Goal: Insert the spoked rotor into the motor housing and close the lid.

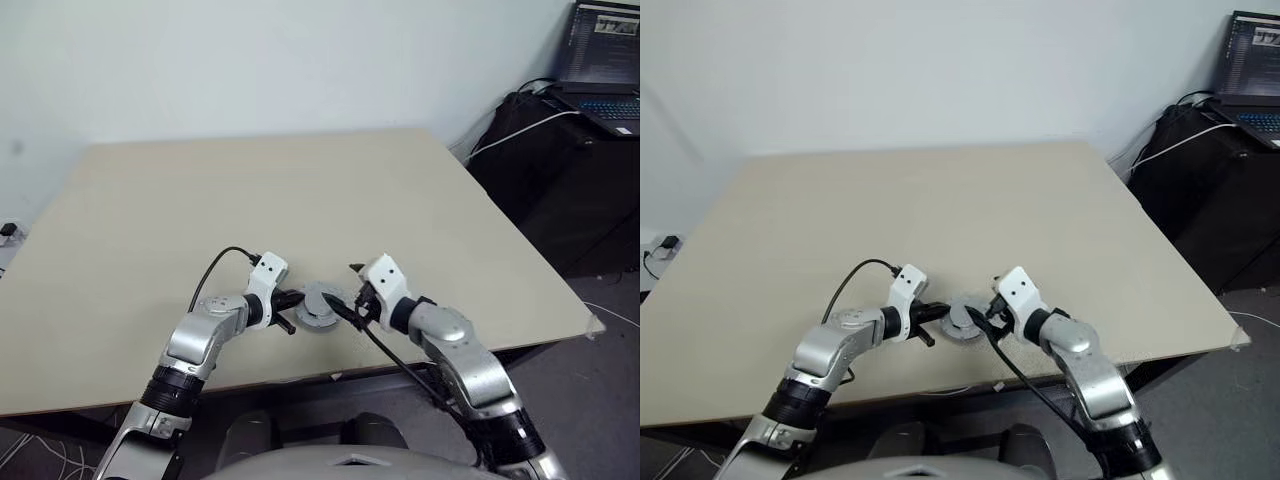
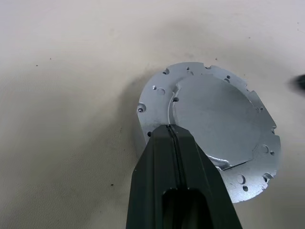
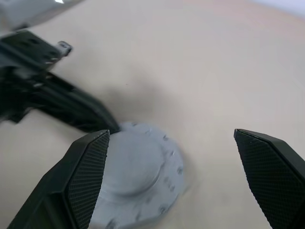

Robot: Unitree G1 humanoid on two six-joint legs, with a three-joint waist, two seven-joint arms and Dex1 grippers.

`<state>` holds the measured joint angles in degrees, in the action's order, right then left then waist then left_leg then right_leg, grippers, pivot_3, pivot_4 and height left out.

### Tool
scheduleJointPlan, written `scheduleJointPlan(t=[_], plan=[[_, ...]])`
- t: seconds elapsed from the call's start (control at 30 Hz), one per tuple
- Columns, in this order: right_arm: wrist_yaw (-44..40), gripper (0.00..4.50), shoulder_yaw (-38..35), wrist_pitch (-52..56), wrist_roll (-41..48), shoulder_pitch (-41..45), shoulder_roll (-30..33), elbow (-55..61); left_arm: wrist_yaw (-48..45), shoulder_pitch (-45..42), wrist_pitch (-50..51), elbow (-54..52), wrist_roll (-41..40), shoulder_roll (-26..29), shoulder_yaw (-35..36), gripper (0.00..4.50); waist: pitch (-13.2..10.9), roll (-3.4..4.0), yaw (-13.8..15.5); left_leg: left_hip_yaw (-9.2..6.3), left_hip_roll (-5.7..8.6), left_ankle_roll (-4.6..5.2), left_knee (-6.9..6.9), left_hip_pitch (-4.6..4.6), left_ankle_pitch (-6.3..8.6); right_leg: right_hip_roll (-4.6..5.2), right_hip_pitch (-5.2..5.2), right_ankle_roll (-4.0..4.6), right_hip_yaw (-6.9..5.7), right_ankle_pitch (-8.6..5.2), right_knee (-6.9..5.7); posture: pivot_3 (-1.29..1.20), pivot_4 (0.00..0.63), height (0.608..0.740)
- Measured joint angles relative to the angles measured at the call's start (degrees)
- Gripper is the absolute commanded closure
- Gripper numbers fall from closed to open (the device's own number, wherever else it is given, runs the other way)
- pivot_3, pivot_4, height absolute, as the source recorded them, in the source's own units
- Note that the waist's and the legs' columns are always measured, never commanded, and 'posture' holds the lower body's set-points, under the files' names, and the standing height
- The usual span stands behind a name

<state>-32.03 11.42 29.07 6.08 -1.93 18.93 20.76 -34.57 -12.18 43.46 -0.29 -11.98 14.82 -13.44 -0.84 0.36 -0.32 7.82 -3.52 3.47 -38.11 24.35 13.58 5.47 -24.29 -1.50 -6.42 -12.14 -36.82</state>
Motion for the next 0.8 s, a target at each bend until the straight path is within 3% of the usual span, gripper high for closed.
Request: scheduleJointPlan(t=[0.1, 0.3, 0.8], plan=[[2.2, 0.03, -2.1, 3.6, 2.2, -2.6, -1.9, 1.9, 0.0, 0.0, 0.0, 0.0, 0.0, 0.0, 0.0, 4.50, 0.0, -0.03, 0.0, -0.03, 0.00, 0.00, -0.02, 0.00, 0.00, 0.00, 0.01, 0.00, -0.01, 0.00, -0.01, 0.00, 0.000, 0.740], [11.3, 0.03, -8.7, 14.1, 7.3, -3.8, -12.3, -0.8, -0.2, 0.0, -0.1, 0.0, 0.0, 0.1, -0.1, 4.50, 0.0, 0.01, 0.0, -0.03, 0.00, 0.00, 0.00, 0.02, 0.00, 0.02, -0.01, 0.00, 0.00, 0.00, -0.01, 0.00, 0.000, 0.740], [13.7, 0.03, -14.4, 26.5, 18.9, 1.4, -18.1, -6.3, -0.5, 0.0, -0.1, -0.2, 0.1, 0.4, -0.2, 4.50, 0.0, 0.05, 0.0, -0.04, 0.01, 0.02, 0.03, 0.08, 0.02, 0.02, -0.06, 0.00, 0.00, 0.00, 0.03, 0.00, 0.000, 0.740]])
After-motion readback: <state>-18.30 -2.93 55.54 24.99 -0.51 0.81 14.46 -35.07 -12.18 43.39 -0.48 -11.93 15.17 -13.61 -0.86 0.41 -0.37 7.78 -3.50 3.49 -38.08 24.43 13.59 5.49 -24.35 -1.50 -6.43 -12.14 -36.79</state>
